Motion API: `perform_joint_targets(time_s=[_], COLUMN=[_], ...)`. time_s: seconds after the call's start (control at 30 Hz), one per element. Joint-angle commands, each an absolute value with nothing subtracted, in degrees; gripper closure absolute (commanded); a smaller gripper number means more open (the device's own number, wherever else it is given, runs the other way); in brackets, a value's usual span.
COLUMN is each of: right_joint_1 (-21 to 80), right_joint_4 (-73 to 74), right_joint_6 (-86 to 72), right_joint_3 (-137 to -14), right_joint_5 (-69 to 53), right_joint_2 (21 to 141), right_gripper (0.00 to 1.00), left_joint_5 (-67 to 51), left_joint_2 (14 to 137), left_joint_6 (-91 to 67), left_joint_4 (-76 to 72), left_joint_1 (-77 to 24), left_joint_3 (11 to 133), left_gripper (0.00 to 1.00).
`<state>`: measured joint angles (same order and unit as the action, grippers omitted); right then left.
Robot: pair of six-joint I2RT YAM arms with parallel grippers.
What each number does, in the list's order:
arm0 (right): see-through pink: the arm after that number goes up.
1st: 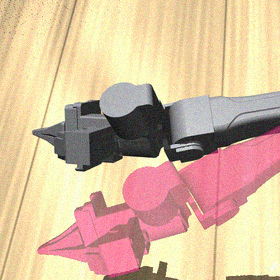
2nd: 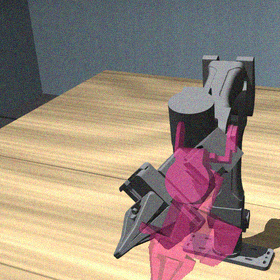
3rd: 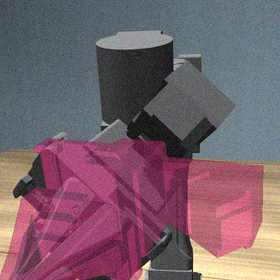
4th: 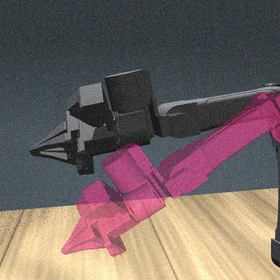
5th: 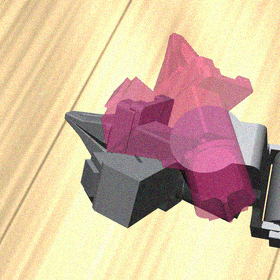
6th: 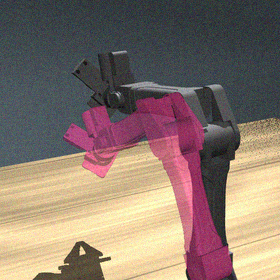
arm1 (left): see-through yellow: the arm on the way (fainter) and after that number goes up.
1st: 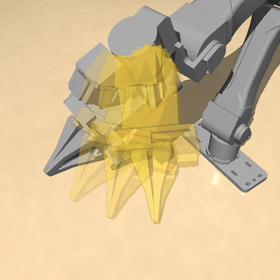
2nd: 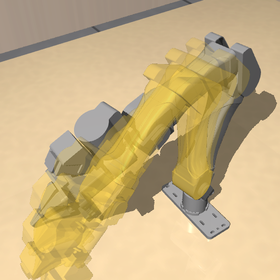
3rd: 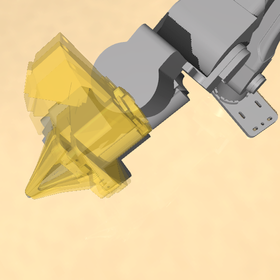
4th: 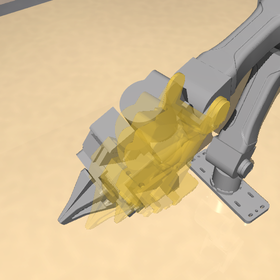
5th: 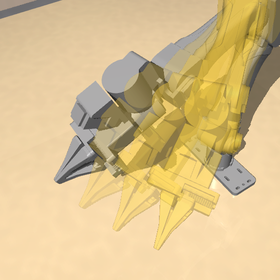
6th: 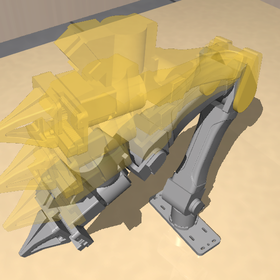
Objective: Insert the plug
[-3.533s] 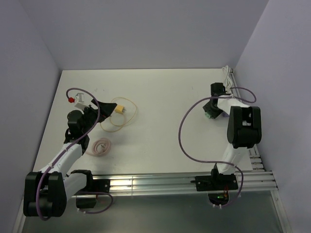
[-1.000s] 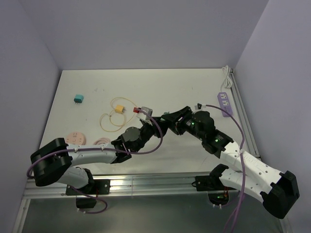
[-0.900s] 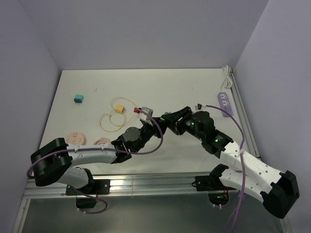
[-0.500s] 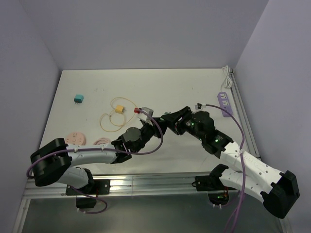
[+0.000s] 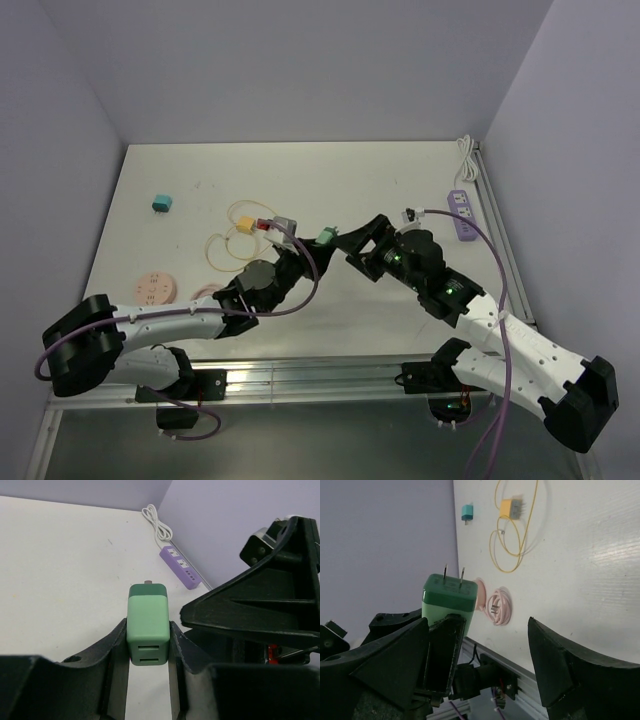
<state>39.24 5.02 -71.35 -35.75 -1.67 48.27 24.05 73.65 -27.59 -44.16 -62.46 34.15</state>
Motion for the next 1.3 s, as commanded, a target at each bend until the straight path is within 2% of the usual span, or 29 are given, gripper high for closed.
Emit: perform_joint_targets(time_s=[0.0,0.2,0.33,0.43,0.6,0.9,1.0,1.1,1.27], right_joint_1=[39.55,39.55,39.55,39.46,39.46,39.46,39.46,39.46,39.46], right_joint_4=[7.55,16.51,21.77,26.35,27.08,27.07,26.72,24.53,21.62], right_joint_6=[-66.28,-56.89,-51.43,-47.82,-44.04,-40.09,-39.38,-39.37,-38.33], right_joint_3=[-39.55,-43.77,-44.99,-47.27,-47.46,-48.51,-47.99,-45.97,-42.98], right_joint_5=[1.74,9.38,13.25,15.63,13.46,12.65,12.13,9.94,7.65], right_joint_2=[48.52,45.89,44.12,45.96,47.37,50.44,51.85,53.7,57.91], right_gripper=[0.13,0.16,0.17,0.2,0.22,0.24,0.24,0.25,0.28], left_joint_5=[22.5,16.79,18.97,16.44,15.56,11.61,8.8,0.9,-13.24], left_joint_2=[69.18,58.74,50.46,44.84,39.73,38.93,40.25,42.96,51.92], left_joint_6=[-30.84,-35.5,-39.97,-41.39,-39.82,-36.39,-36.04,-34.72,-32.35], left_joint_4=[-42.37,-25.34,-11.02,-3.27,9.65,24.69,28.03,29.17,29.62], left_joint_1=[-60.74,-54.33,-51.08,-48.53,-47.73,-46.32,-43.08,-36.84,-20.68], left_joint_3=[33.14,33.57,34.53,35.68,41.21,48.69,49.48,50.45,51.94], left_gripper=[1.0,1.0,1.0,1.0,1.0,1.0,1.0,1.0,1.0])
